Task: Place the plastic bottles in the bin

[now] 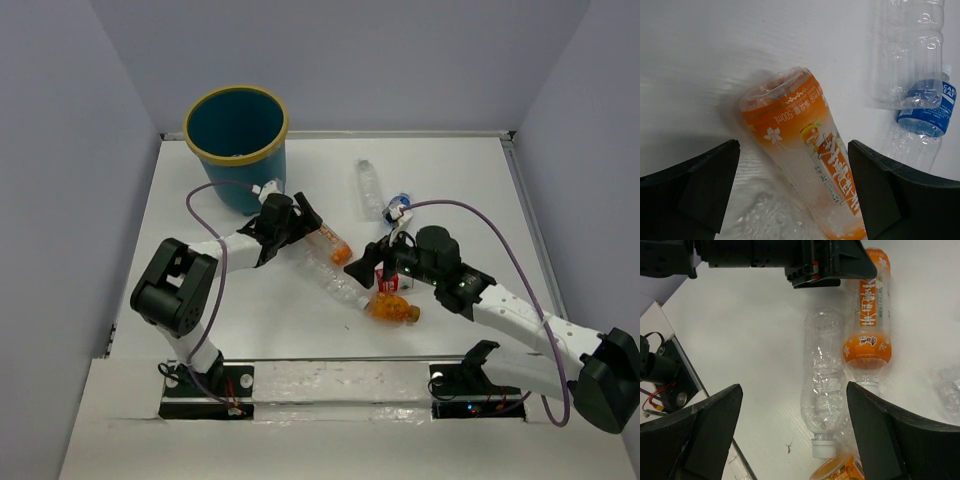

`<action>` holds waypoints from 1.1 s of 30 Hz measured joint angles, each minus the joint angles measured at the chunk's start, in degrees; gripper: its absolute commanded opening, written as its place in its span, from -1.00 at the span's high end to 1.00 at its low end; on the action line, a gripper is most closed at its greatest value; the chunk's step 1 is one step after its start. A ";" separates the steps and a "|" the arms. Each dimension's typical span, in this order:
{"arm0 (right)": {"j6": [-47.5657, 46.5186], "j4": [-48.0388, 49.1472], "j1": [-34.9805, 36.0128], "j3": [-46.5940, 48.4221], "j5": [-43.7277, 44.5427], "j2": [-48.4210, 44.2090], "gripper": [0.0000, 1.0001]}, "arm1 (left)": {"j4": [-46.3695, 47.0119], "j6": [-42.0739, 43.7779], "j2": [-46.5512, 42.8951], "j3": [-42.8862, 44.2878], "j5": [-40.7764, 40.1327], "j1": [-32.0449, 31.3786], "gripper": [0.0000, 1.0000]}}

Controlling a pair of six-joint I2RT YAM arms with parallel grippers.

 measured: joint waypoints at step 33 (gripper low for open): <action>-1.40 -5.88 1.92 2.03 -4.07 7.63 -0.84 | 0.22 2.45 -11.52 3.41 -4.00 0.00 -0.17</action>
